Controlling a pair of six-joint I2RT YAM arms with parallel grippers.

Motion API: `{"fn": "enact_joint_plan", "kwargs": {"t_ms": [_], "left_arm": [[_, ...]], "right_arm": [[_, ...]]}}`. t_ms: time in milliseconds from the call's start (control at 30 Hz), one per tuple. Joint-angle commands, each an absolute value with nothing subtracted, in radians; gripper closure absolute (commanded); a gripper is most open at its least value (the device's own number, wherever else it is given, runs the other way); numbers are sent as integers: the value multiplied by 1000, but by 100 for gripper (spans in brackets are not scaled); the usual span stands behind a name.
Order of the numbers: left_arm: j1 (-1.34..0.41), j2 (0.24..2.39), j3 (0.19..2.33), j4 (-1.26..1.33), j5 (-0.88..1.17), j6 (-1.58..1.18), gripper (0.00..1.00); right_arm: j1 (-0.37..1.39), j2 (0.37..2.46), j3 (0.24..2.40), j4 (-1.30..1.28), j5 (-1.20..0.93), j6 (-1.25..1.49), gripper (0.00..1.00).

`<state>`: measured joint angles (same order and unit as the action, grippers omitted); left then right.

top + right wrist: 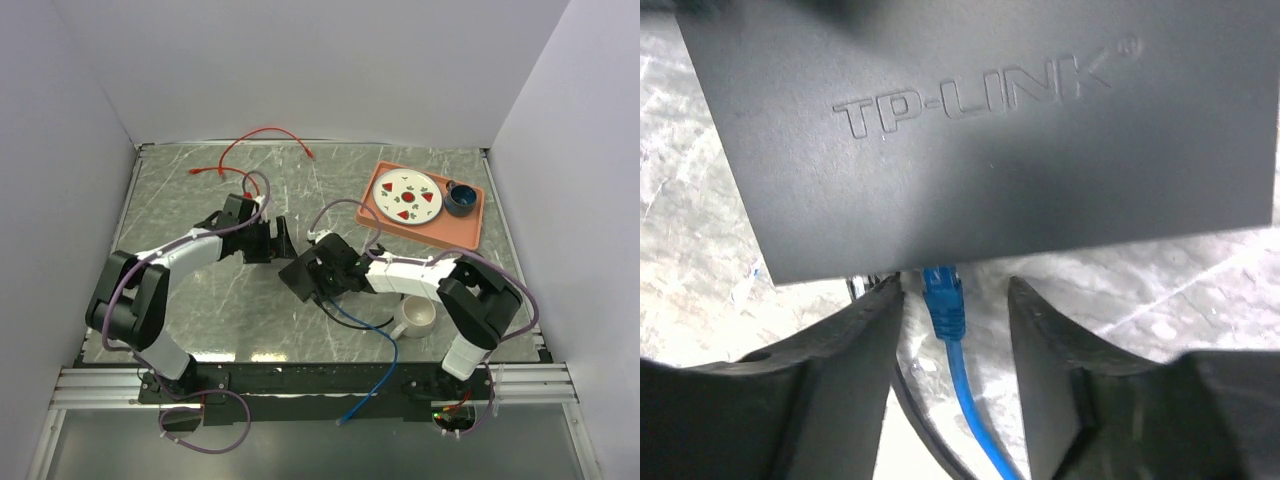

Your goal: Insert the plug into the switch port

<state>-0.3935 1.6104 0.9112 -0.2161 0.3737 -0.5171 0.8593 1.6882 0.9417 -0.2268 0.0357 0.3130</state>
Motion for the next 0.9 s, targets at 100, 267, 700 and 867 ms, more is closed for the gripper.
{"fn": "enact_joint_plan", "kwargs": {"t_ms": [100, 267, 700, 867], "left_arm": [[-373, 1511, 1057, -294, 298, -473, 2], [-328, 1543, 1173, -371, 255, -436, 2], [-238, 1658, 1377, -525, 3, -362, 1], [-207, 1718, 1368, -519, -61, -339, 1]], "right_arm": [[854, 1542, 908, -226, 69, 296, 30], [853, 1407, 854, -213, 86, 299, 16], [779, 1128, 758, -215, 55, 295, 1], [742, 1072, 716, -207, 23, 291, 1]]}}
